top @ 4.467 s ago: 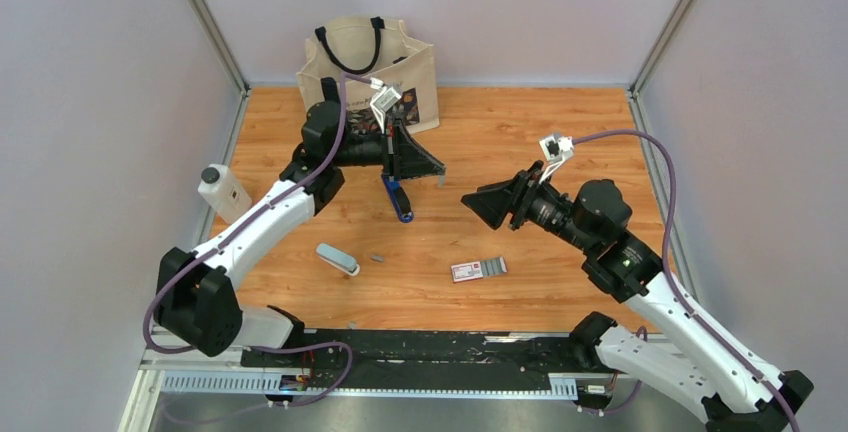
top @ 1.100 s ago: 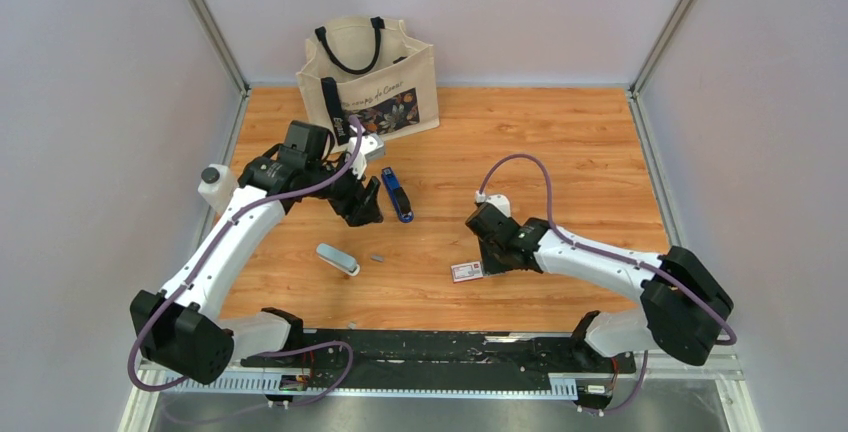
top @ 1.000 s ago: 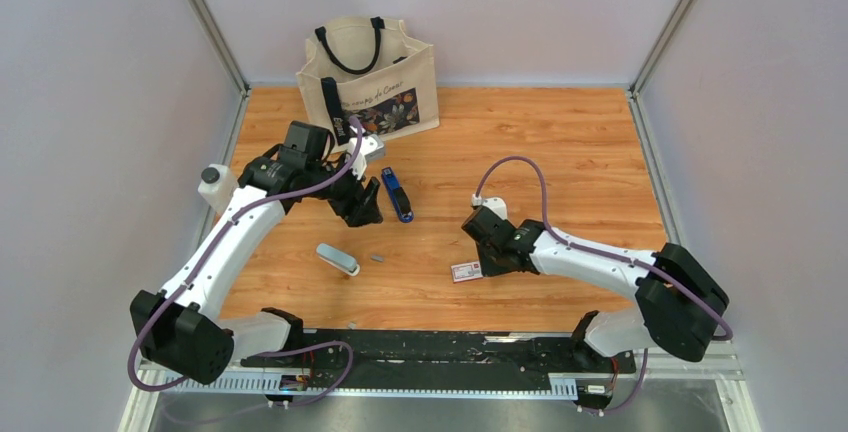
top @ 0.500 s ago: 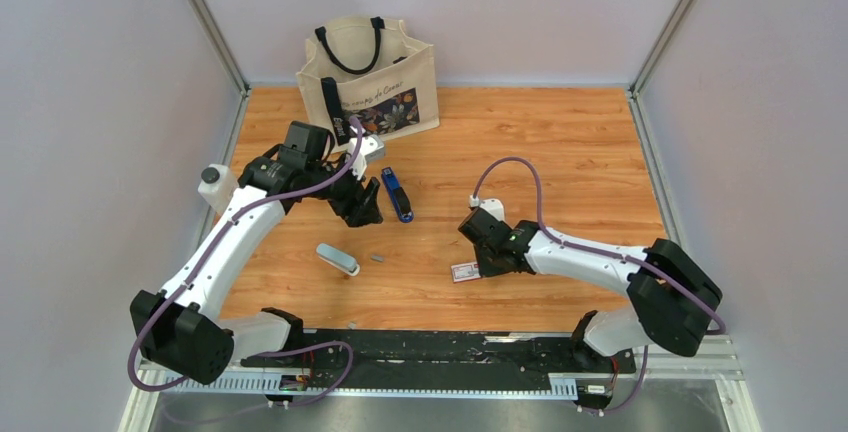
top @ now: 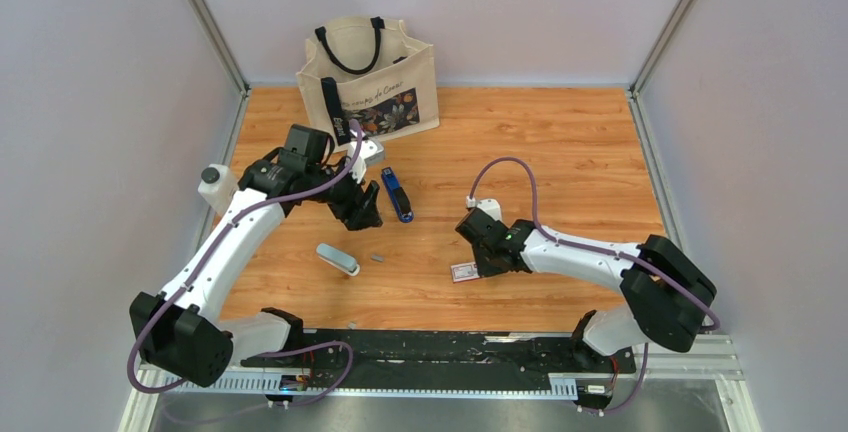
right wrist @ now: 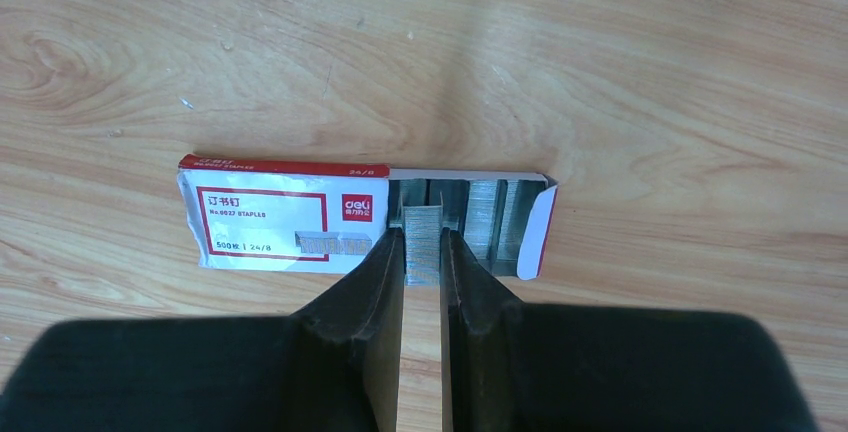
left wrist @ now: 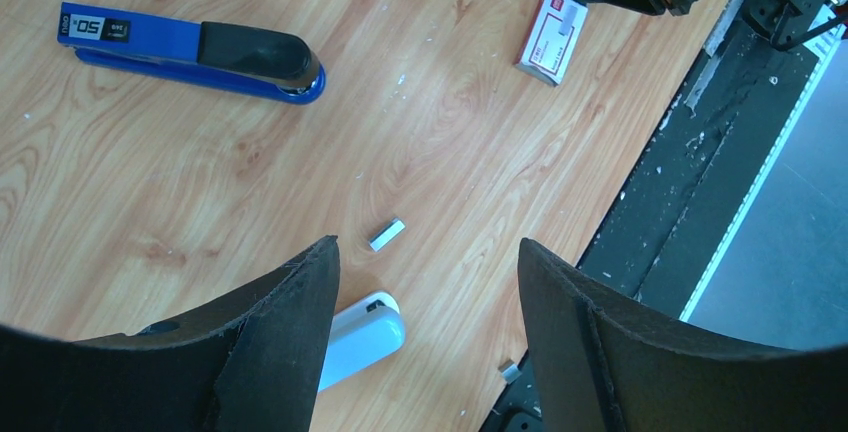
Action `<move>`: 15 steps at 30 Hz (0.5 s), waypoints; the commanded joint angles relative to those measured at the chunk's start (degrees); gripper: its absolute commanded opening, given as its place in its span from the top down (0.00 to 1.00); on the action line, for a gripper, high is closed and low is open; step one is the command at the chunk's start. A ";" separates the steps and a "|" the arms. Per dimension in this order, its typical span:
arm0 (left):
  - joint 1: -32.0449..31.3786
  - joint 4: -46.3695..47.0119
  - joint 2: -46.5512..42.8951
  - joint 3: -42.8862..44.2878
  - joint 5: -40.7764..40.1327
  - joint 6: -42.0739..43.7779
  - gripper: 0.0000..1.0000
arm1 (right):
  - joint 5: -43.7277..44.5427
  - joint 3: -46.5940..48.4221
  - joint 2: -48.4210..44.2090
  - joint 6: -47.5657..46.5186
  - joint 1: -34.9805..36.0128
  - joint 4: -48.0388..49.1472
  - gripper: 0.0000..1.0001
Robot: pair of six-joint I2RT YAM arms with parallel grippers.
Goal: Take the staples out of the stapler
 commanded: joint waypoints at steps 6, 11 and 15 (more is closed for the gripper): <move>0.10 0.69 -2.11 -1.05 1.85 1.42 0.27 | 1.41 2.96 1.34 -1.20 0.26 1.92 0.85; 0.10 0.60 -2.19 -1.22 2.11 1.51 0.27 | 1.67 2.88 1.43 -1.20 0.26 2.18 0.85; 0.10 0.78 -2.37 -1.40 2.73 1.51 0.27 | 1.67 2.70 1.17 -1.28 0.26 2.19 0.84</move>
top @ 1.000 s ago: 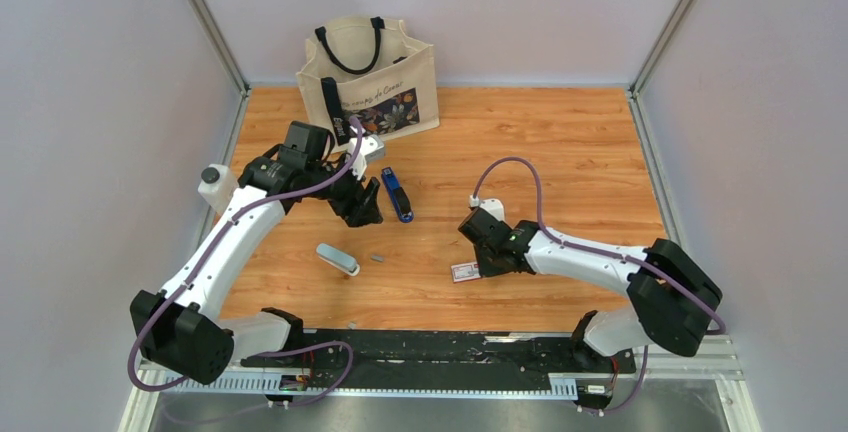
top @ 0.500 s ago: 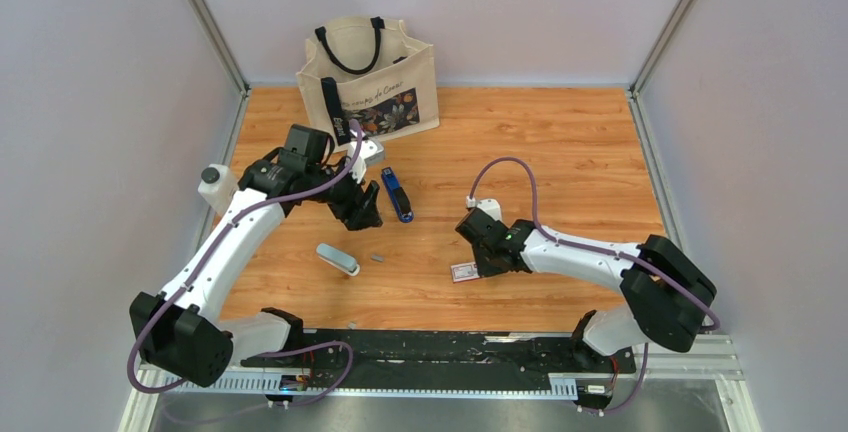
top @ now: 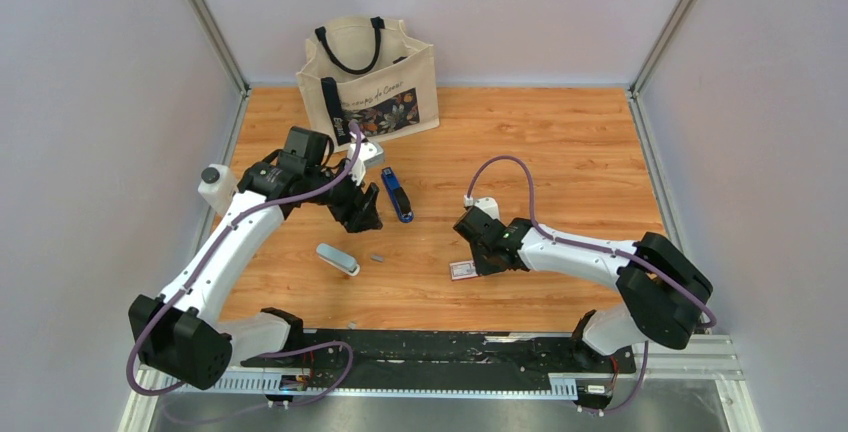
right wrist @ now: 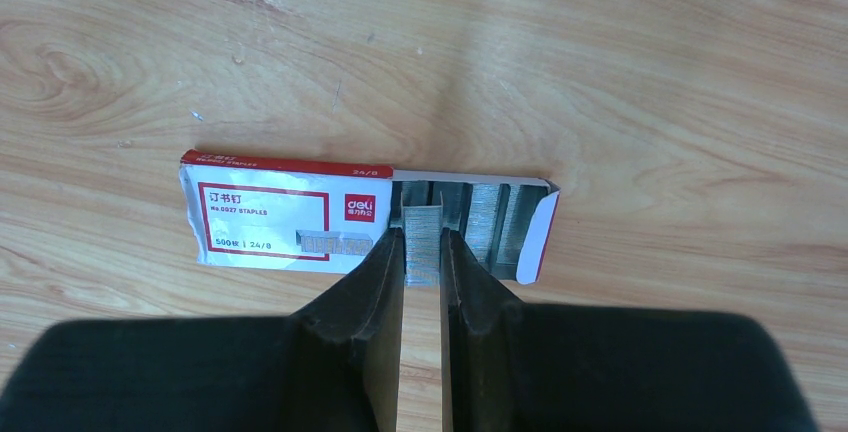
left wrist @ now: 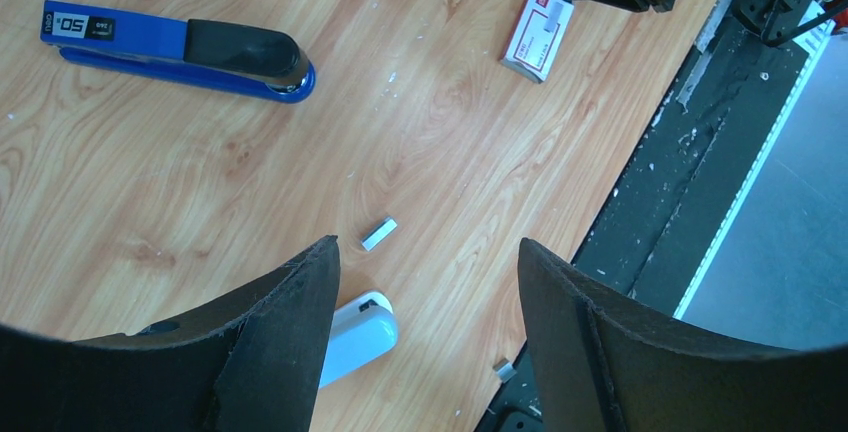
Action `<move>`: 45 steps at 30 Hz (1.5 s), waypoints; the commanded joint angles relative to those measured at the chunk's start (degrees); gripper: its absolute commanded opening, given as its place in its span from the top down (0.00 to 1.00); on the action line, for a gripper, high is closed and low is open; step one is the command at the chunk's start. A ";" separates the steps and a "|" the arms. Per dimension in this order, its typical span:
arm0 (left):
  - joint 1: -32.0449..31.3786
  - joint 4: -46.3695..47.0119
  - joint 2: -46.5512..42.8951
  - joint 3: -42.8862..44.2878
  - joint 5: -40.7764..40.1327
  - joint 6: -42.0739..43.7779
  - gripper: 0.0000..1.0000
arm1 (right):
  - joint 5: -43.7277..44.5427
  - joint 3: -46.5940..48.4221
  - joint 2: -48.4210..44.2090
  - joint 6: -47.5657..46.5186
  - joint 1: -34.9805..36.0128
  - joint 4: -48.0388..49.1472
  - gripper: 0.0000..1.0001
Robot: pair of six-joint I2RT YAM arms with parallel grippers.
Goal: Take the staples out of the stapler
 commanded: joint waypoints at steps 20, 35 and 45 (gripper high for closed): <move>0.10 0.38 -2.22 -1.12 3.52 1.57 0.27 | 1.72 0.40 -4.99 0.03 0.26 2.19 0.64; -10.61 0.03 6.82 -2.88 -7.98 14.13 0.27 | 3.91 -4.43 -21.34 -2.25 0.18 5.35 0.56; -14.75 -1.20 21.77 -1.56 -20.38 31.09 0.28 | 5.41 -11.72 -28.46 -2.17 -0.88 10.01 0.43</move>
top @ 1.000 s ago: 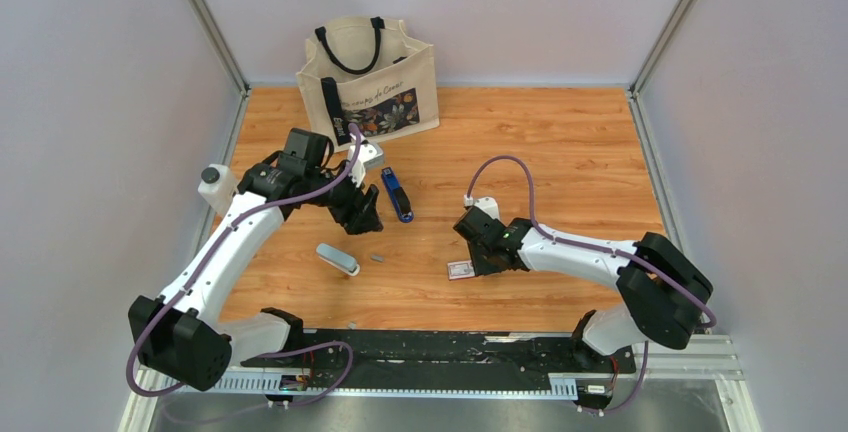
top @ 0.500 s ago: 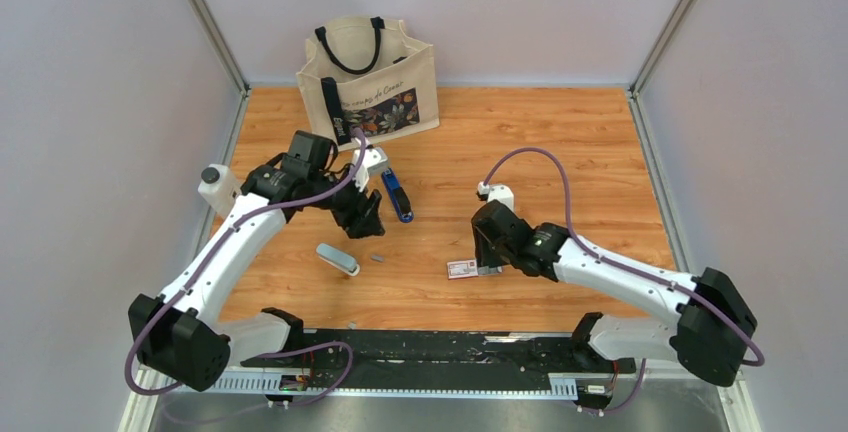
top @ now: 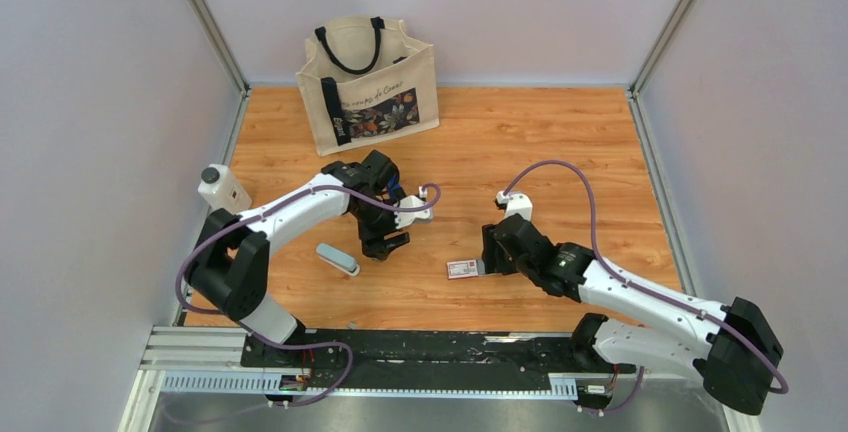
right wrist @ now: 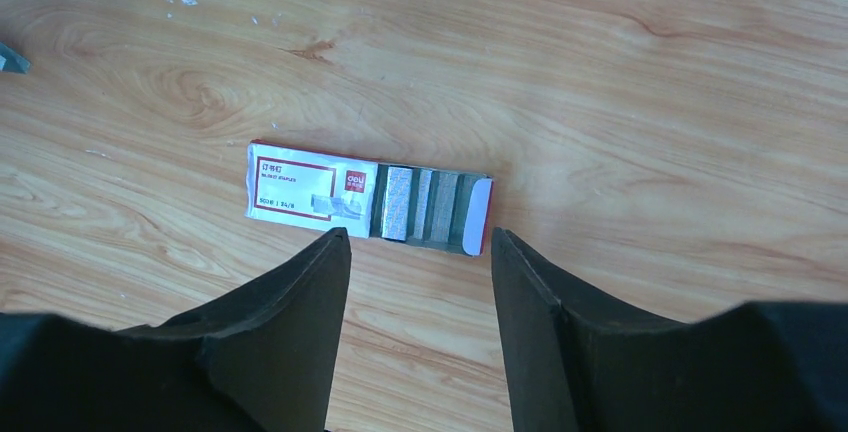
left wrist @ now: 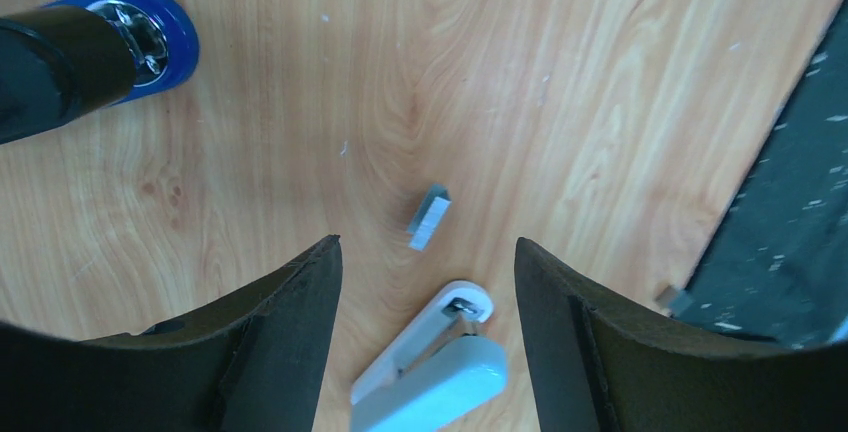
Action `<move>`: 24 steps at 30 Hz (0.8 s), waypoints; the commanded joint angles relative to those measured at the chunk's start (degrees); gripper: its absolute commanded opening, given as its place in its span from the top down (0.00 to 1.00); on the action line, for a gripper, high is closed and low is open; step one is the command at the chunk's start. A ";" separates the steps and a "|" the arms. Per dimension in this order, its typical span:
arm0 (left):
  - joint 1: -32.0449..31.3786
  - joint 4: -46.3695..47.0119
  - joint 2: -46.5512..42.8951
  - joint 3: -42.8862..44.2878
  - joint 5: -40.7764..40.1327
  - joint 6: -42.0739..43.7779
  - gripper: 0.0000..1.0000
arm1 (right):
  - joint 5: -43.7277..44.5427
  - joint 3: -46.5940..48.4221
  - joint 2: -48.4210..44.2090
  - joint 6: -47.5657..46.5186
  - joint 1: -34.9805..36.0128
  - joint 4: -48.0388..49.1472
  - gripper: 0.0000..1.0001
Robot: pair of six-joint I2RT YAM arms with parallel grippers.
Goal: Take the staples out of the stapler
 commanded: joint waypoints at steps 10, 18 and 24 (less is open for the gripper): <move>-2.54 1.83 5.35 -3.02 -10.02 12.74 0.36 | 0.33 -4.18 -1.99 0.17 -1.71 8.05 0.43; -4.30 3.06 6.85 -4.25 -9.76 11.87 0.39 | 0.59 -5.14 -3.13 0.35 -1.71 8.23 0.43; -4.48 5.08 6.50 -4.25 -9.58 10.98 0.39 | 0.42 -6.02 -4.18 1.32 -1.80 9.03 0.43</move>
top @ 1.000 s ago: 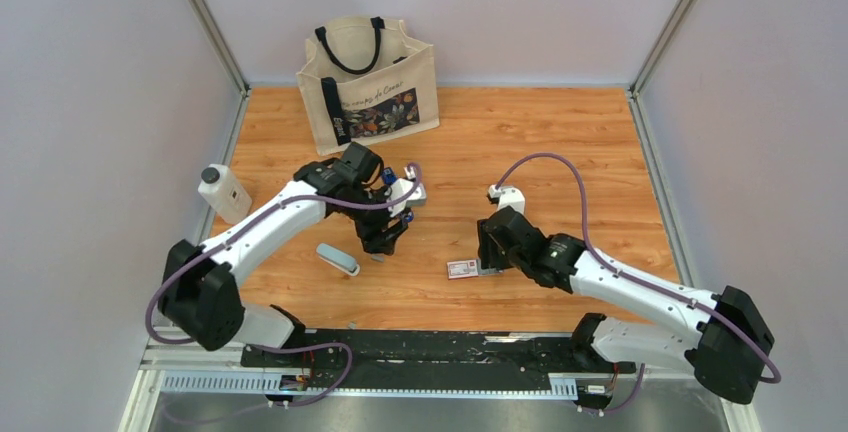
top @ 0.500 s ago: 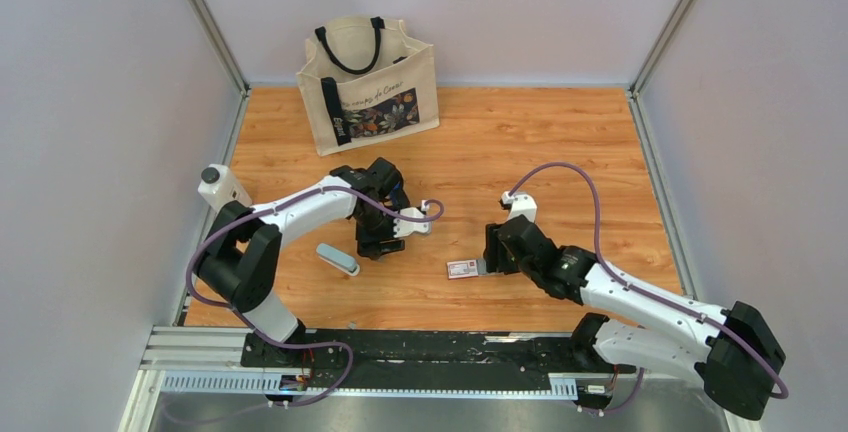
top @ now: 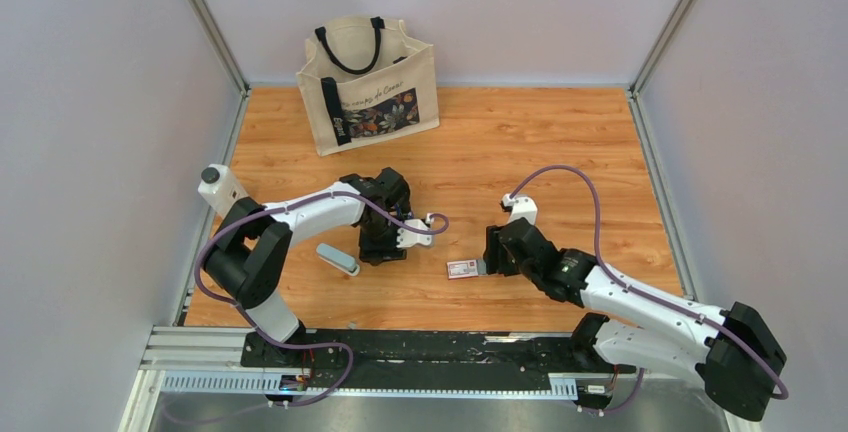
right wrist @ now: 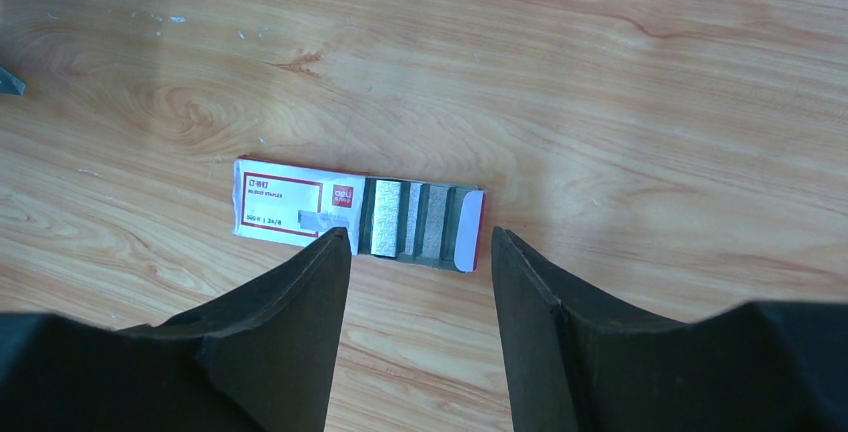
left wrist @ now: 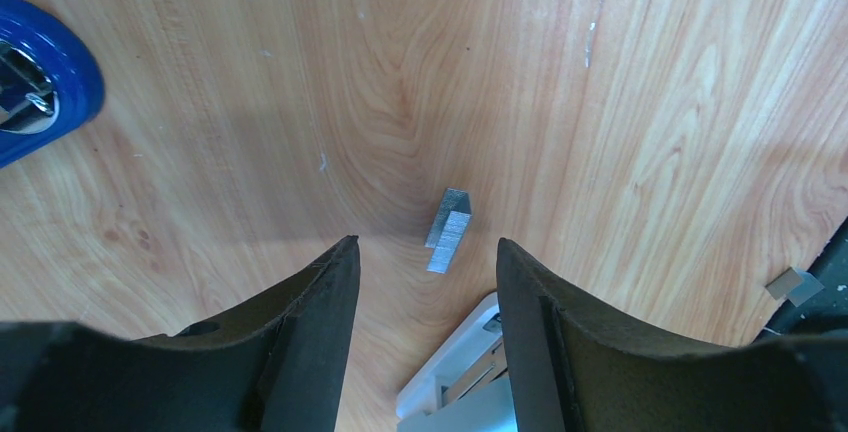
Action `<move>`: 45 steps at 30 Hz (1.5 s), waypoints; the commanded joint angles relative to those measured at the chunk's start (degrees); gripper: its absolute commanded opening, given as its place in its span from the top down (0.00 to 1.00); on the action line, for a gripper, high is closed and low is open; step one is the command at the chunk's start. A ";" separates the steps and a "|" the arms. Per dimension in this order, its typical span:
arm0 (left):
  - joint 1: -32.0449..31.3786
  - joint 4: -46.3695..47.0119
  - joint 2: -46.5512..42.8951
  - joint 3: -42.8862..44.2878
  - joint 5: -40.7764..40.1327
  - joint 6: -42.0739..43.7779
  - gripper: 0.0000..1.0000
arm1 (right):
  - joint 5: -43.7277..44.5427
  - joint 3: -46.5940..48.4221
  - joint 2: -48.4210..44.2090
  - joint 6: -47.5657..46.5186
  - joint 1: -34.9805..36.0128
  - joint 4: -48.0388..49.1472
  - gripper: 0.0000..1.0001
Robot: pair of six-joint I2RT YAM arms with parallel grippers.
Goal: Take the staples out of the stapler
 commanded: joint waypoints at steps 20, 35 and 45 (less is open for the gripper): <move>-2.65 3.49 1.15 -1.57 -0.14 -0.21 0.45 | 0.79 -0.91 -2.38 1.39 -0.32 3.10 0.46; -2.74 4.64 2.38 -0.78 -0.85 -1.00 0.66 | 0.00 -1.70 -2.46 1.91 -0.32 4.51 0.51; -2.83 1.74 3.08 1.93 -0.15 -2.75 0.76 | 0.26 -1.62 -2.64 1.83 -0.40 4.33 0.52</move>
